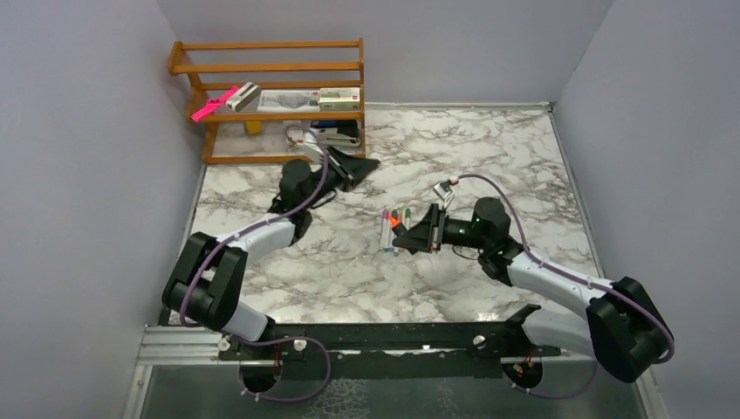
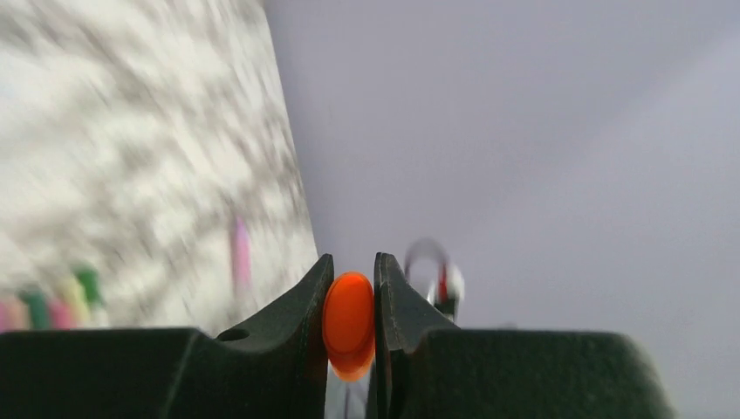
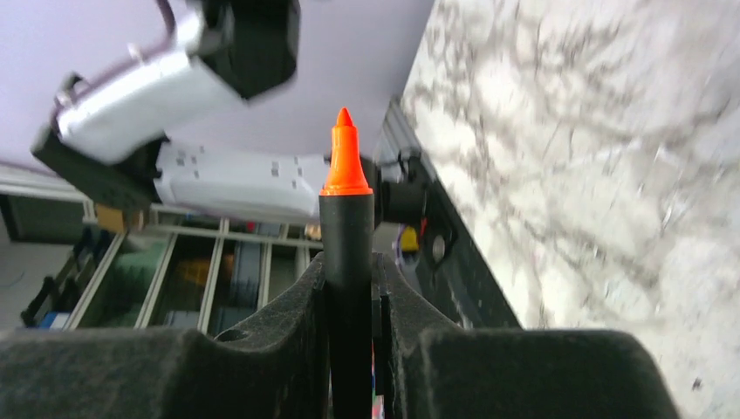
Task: Open the pen caps
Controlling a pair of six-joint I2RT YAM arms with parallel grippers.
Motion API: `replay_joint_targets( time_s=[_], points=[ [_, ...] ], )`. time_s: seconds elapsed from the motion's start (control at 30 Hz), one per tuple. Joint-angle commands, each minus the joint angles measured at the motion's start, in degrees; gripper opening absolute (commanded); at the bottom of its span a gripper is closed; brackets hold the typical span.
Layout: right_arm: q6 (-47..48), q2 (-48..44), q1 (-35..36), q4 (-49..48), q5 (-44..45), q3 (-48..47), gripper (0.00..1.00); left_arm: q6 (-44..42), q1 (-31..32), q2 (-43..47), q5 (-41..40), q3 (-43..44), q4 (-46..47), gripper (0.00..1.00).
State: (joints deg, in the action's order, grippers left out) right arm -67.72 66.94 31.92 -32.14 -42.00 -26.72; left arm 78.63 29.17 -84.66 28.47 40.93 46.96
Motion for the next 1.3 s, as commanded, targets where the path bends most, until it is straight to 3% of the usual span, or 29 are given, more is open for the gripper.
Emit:
replay_joint_targets(
  time_s=[0.0, 0.17, 0.3, 0.53, 0.67, 0.8, 0.97, 1.27],
  points=[
    [-0.2, -2.18, 2.01, 3.44, -6.95, 2.59, 0.01, -1.77, -7.65, 2.71, -18.05, 1.89, 0.65, 0.0],
    [0.35, -3.64, 2.53, 5.45, -6.21, 2.98, 0.01, -2.91, -10.29, 2.62, -16.76, 3.12, -0.75, 0.0],
    [5.42, -4.57, 2.53, 13.52, -4.26, 0.44, 0.01, -4.68, -12.3, 3.68, -12.38, 4.8, -6.03, 0.0],
    [17.49, -3.13, 2.4, 32.91, 4.98, -8.32, 0.01, -18.81, -15.65, 7.36, -1.67, 11.62, -30.28, 0.0],
    [22.97, -1.53, 2.31, 42.2, 12.8, -13.32, 0.01, -29.16, -15.81, 9.6, -0.43, 15.0, -46.13, 0.0],
    [25.7, 0.5, 2.09, 49.42, 22.29, -17.03, 0.01, -34.73, -15.9, 12.14, -0.3, 15.4, -55.02, 0.0],
    [25.34, 2.93, 1.12, 56.25, 35.9, -18.21, 0.01, -35.31, -15.9, 15.31, 1.92, 11.85, -57.22, 0.0],
    [23.28, 8.12, -1.87, 58.92, 53.8, -18.58, 0.01, -35.21, -15.9, 18.74, 5.82, 7.45, -56.54, 0.0]
  ],
)
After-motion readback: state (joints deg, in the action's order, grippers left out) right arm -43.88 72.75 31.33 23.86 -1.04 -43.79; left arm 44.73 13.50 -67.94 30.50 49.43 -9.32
